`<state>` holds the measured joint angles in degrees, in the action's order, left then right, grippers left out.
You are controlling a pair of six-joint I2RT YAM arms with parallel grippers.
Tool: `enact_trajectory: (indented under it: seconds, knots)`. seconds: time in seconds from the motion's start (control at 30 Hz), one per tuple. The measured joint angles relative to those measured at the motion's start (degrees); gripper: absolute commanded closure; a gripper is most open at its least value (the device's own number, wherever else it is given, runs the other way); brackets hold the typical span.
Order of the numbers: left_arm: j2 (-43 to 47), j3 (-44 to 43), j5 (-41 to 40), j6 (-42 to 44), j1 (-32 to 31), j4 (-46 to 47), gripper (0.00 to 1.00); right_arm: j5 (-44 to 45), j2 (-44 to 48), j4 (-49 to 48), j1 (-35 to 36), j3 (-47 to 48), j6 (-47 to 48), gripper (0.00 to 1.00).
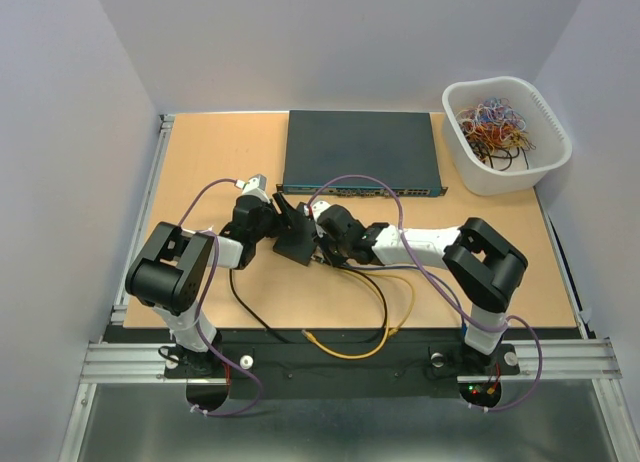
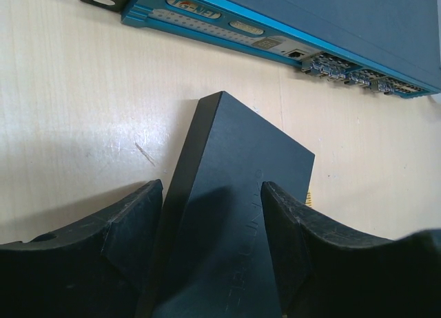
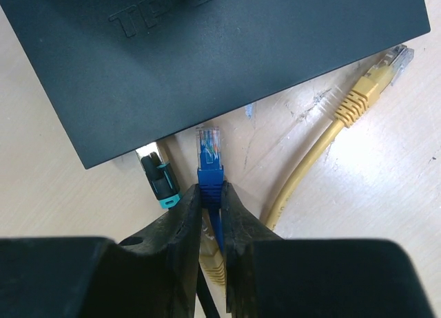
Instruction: Insert the plug into the switch port
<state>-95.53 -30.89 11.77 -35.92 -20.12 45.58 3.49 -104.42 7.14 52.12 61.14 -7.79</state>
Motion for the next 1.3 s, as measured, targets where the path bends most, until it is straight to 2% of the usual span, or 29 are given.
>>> enact_trajectory:
  seconds: [0.57,1.3]
  knots:
    - [-1.2,-0.1,-0.2,0.8,0.0,1.1,0.33,1.6,-0.8,3.1,0.1,4.8,0.0,0.99]
    - [-1.2,-0.1,-0.2,1.0,0.0,1.1,0.34,3.9,-0.2,2.4,0.2,1.3,-1.5,0.99]
